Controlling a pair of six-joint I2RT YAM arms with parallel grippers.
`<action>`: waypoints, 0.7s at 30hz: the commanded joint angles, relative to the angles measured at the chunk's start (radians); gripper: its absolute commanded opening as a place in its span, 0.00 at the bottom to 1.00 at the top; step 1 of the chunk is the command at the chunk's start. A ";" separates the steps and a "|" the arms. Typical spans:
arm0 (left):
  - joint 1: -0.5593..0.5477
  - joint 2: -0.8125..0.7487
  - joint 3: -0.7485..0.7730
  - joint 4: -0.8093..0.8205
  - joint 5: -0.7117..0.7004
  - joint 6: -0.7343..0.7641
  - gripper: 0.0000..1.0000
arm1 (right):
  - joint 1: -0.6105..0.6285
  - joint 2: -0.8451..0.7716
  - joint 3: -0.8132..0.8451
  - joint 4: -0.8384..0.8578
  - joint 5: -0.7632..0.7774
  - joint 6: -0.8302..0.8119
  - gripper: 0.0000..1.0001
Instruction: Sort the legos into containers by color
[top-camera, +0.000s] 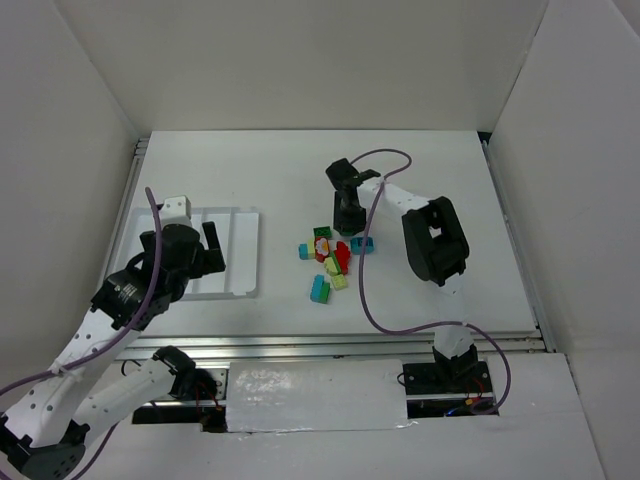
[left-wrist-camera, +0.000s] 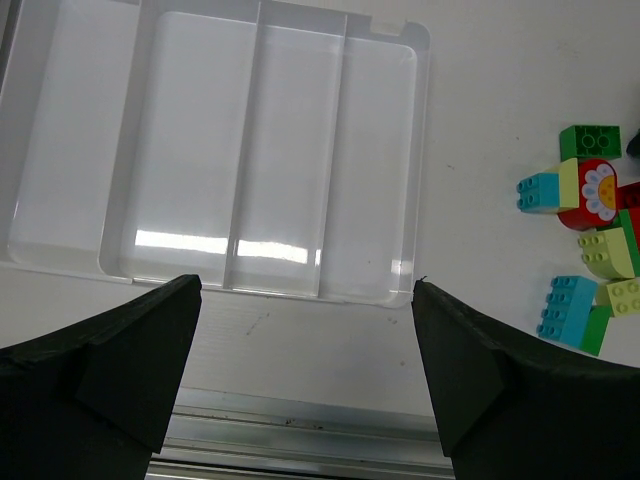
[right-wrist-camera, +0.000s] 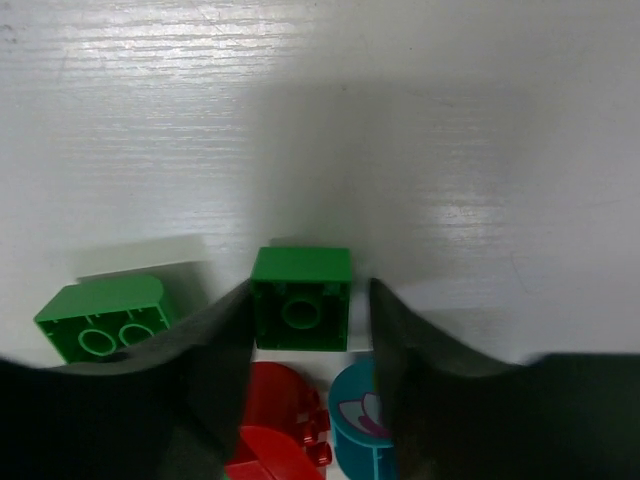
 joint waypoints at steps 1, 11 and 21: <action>0.005 -0.014 0.005 0.038 0.007 0.024 0.99 | 0.010 0.001 0.034 0.008 0.006 -0.009 0.46; 0.007 -0.006 0.021 0.035 0.010 0.026 0.99 | 0.020 -0.129 0.017 0.097 -0.005 -0.090 0.06; 0.015 -0.014 0.235 0.104 0.524 -0.164 1.00 | 0.295 -0.729 -0.424 0.393 -0.350 -0.395 0.00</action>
